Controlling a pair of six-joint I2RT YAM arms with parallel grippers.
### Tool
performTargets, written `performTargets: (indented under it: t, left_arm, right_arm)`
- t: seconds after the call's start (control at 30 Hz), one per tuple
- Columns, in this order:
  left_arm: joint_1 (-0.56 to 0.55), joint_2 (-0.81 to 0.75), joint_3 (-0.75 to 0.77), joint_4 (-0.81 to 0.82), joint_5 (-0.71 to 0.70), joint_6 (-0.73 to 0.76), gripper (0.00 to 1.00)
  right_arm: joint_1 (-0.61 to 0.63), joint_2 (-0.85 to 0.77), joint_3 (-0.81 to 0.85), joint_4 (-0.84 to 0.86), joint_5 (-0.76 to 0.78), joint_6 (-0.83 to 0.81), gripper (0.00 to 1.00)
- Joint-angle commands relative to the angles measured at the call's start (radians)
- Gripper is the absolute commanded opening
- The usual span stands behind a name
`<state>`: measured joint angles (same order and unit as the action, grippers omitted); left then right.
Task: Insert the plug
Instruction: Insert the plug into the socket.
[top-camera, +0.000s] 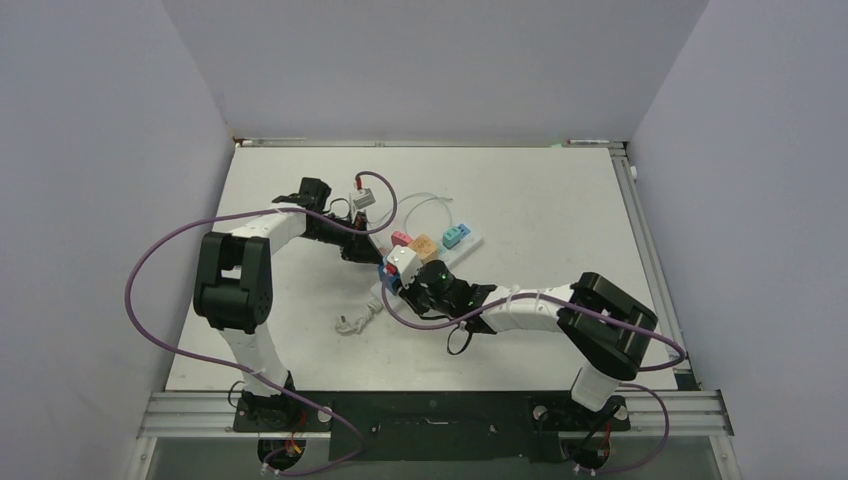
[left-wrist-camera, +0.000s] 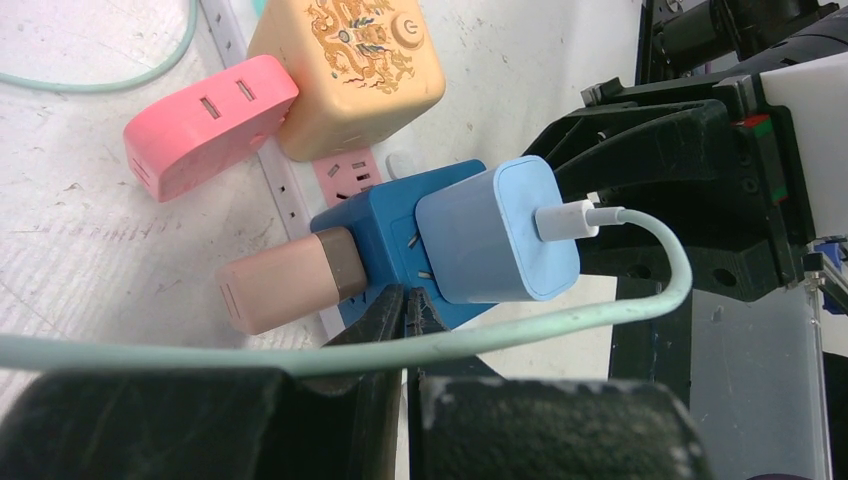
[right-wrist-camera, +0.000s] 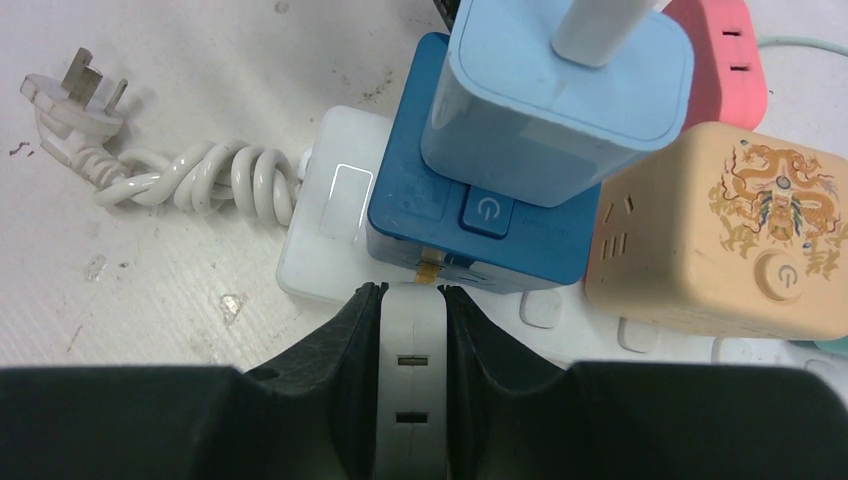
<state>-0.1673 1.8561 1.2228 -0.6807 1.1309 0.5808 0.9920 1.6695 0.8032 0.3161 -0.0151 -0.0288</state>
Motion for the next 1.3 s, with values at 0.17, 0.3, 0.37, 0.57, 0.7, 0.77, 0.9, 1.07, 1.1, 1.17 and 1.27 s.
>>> performTargets:
  t: [0.17, 0.3, 0.37, 0.57, 0.7, 0.77, 0.9, 1.07, 1.1, 1.17, 1.27]
  left_arm:
    - [-0.029, 0.014, -0.037, -0.089, -0.031, 0.054, 0.00]
    - [-0.034, 0.019, -0.034, -0.113, -0.031, 0.073, 0.00]
    - [-0.035, 0.020, -0.032, -0.121, -0.031, 0.080, 0.00]
    - [-0.054, 0.034, -0.013, -0.194, -0.028, 0.150, 0.00]
    - [-0.064, 0.051, 0.000, -0.237, -0.015, 0.185, 0.00]
    - [-0.069, 0.055, 0.004, -0.253, -0.011, 0.196, 0.00]
    - [-0.073, 0.055, 0.000, -0.258, -0.010, 0.200, 0.00]
    - [-0.076, 0.055, 0.006, -0.253, -0.021, 0.194, 0.00]
    - [-0.076, 0.055, 0.006, -0.251, -0.024, 0.193, 0.00]
    - [-0.076, 0.054, 0.005, -0.243, -0.031, 0.186, 0.00]
    - [-0.075, 0.052, 0.004, -0.238, -0.035, 0.181, 0.00]
  right_arm:
    - [0.033, 0.056, 0.123, 0.148, 0.162, 0.029, 0.05]
    - [0.054, 0.049, 0.100, 0.179, 0.267, 0.065, 0.05]
    - [0.065, 0.049, 0.096, 0.184, 0.331, 0.099, 0.05]
    - [0.099, 0.066, 0.113, 0.217, 0.381, 0.166, 0.05]
    - [0.096, 0.074, 0.120, 0.240, 0.371, 0.179, 0.05]
    - [0.095, 0.071, 0.114, 0.252, 0.390, 0.188, 0.05]
    - [0.100, 0.051, 0.084, 0.289, 0.473, 0.217, 0.05]
    - [0.100, 0.059, 0.065, 0.309, 0.451, 0.234, 0.05]
    - [0.099, 0.059, 0.057, 0.323, 0.432, 0.239, 0.05]
    - [0.094, 0.054, 0.036, 0.346, 0.406, 0.240, 0.07]
    - [0.075, 0.031, -0.017, 0.415, 0.349, 0.239, 0.09]
